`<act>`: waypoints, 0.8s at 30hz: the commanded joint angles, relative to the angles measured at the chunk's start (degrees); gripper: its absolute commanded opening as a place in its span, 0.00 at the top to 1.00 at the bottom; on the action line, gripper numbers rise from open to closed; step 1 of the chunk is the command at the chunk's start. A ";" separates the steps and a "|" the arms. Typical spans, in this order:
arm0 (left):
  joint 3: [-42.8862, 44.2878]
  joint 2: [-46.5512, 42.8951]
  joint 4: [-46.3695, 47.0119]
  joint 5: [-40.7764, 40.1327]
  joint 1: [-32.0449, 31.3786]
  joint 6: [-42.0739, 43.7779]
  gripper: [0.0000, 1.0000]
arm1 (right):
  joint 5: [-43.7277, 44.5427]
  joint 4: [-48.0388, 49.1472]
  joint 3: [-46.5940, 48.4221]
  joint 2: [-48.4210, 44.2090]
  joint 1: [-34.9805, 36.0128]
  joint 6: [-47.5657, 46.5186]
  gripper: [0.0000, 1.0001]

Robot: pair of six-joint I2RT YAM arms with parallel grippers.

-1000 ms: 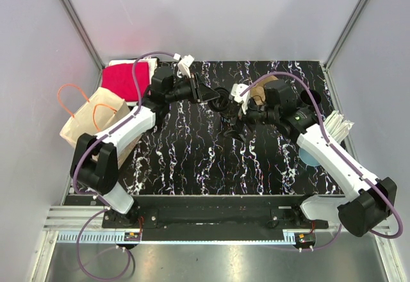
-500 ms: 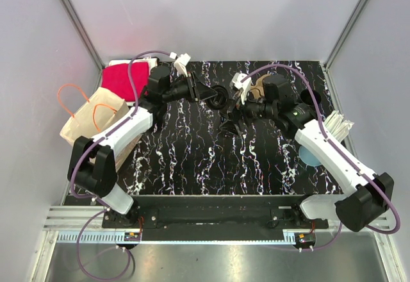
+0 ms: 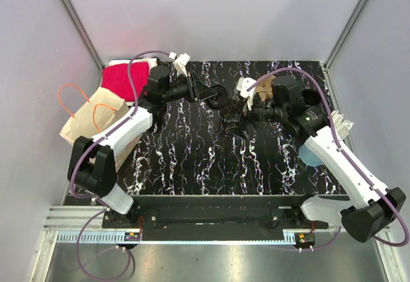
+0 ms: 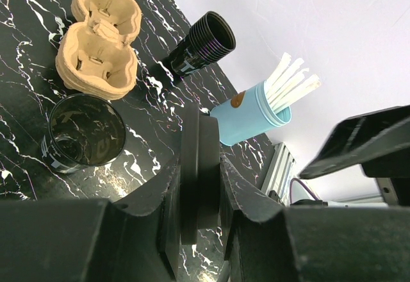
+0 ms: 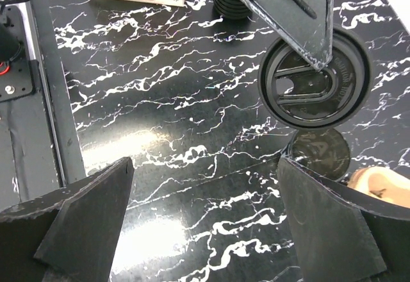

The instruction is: Pack the takeout coffee

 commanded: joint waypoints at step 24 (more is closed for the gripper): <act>0.02 -1.49 4.01 0.53 0.39 -2.48 0.83 | 0.97 5.83 2.76 2.70 0.98 -6.22 0.06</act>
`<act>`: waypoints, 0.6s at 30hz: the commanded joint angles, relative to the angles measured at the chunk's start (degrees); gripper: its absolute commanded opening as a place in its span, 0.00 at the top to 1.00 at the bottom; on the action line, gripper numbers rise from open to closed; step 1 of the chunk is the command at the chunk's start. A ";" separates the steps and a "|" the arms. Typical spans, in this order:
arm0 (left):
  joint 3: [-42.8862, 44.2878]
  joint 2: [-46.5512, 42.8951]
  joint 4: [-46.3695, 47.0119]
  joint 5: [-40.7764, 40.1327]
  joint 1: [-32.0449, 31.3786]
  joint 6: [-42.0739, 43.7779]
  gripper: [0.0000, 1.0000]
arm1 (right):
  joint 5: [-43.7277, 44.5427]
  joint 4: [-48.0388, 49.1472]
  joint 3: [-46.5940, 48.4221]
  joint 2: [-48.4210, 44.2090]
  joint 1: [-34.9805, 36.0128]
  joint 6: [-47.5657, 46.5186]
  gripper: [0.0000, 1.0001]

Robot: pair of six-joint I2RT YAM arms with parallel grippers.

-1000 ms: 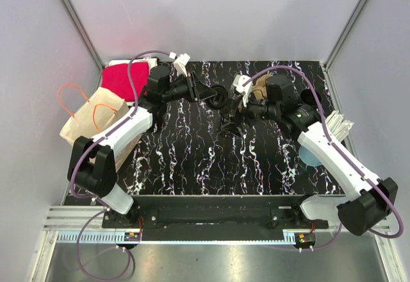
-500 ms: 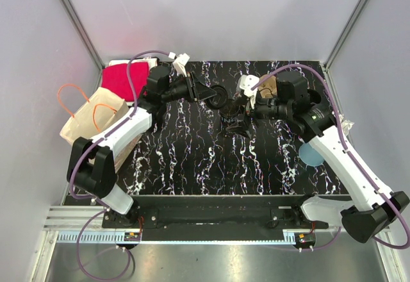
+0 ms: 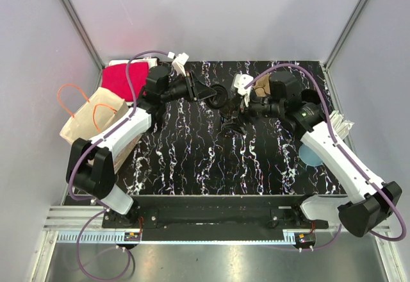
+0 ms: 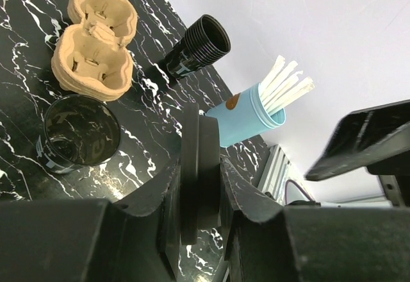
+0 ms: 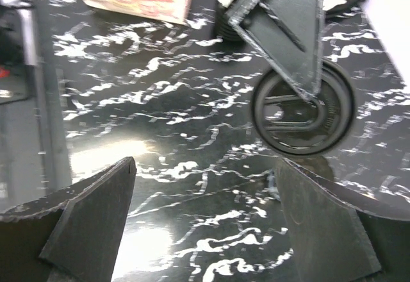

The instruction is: Pack the takeout coffee

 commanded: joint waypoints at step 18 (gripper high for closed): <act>1.14 0.81 1.73 -0.94 0.28 -2.36 0.83 | 10.70 4.71 0.61 6.87 6.98 -14.15 0.17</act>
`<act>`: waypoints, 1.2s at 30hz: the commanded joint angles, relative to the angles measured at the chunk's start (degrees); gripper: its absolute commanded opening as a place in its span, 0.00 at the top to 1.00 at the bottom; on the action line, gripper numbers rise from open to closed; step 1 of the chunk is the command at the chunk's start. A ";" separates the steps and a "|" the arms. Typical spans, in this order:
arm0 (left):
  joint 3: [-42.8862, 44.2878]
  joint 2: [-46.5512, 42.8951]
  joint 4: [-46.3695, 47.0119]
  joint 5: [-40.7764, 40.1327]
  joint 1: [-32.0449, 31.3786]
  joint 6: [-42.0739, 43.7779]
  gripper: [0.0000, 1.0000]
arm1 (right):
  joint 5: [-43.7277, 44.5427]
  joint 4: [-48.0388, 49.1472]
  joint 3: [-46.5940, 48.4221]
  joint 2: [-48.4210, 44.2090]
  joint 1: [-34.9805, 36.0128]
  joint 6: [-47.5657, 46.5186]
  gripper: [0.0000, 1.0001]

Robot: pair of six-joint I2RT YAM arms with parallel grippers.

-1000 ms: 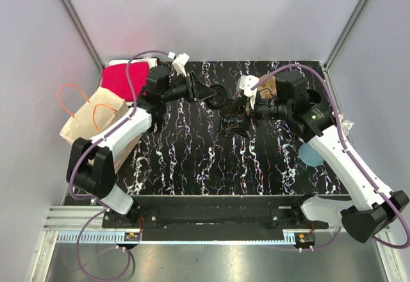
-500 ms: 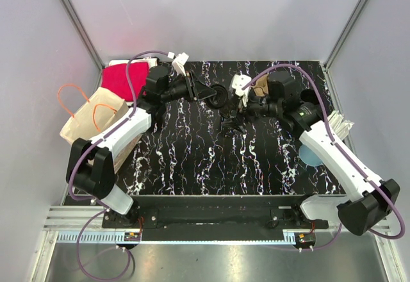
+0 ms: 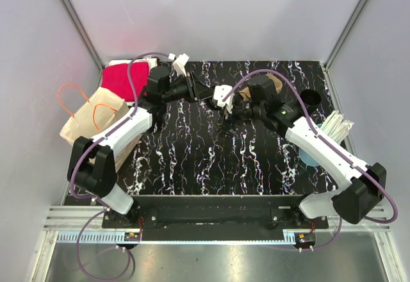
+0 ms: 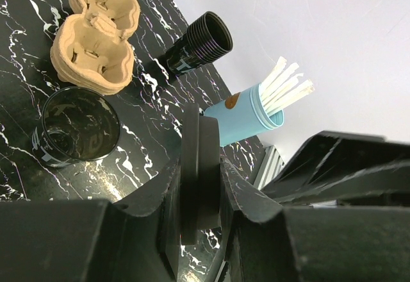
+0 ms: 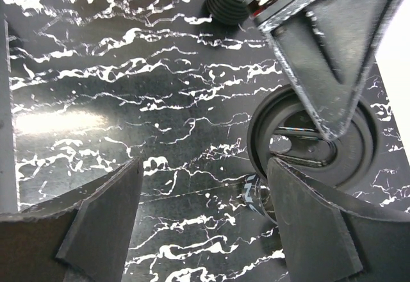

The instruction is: Pack the takeout coffee

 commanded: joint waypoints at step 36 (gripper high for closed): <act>0.44 -0.52 3.73 1.36 -1.30 -2.21 0.83 | 10.22 4.60 3.70 6.88 3.58 -3.40 0.70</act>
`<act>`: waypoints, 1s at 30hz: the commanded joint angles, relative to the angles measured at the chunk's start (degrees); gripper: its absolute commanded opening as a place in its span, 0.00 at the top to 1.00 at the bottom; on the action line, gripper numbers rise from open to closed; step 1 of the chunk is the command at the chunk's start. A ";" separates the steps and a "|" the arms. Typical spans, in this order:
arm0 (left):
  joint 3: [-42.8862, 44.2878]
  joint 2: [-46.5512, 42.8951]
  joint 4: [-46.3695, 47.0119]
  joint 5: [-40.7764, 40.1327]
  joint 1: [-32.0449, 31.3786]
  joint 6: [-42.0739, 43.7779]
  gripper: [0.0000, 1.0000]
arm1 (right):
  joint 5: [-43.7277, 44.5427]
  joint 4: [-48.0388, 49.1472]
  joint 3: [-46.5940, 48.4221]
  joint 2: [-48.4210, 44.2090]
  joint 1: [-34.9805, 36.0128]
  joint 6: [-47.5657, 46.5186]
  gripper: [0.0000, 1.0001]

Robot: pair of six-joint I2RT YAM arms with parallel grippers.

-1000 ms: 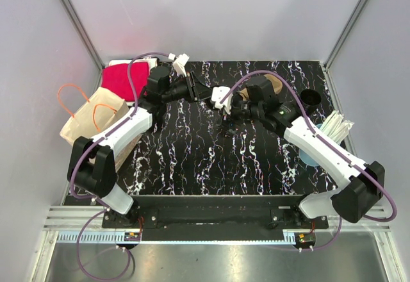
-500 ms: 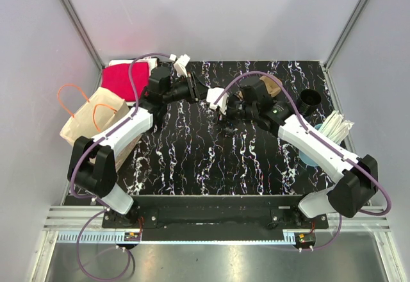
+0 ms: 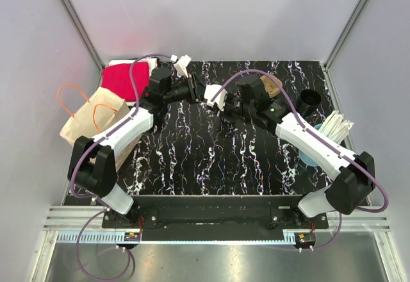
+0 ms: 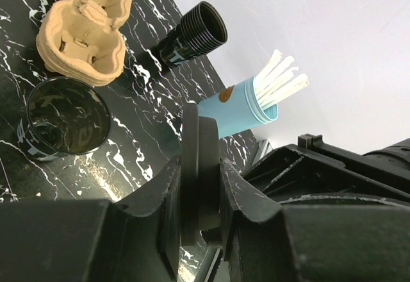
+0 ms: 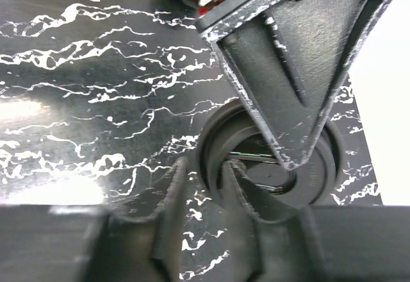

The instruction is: Pack the takeout coffee

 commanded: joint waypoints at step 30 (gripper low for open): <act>-0.27 -3.13 4.78 1.34 0.03 -0.18 0.42 | 0.19 0.67 1.94 -0.34 1.29 2.38 1.00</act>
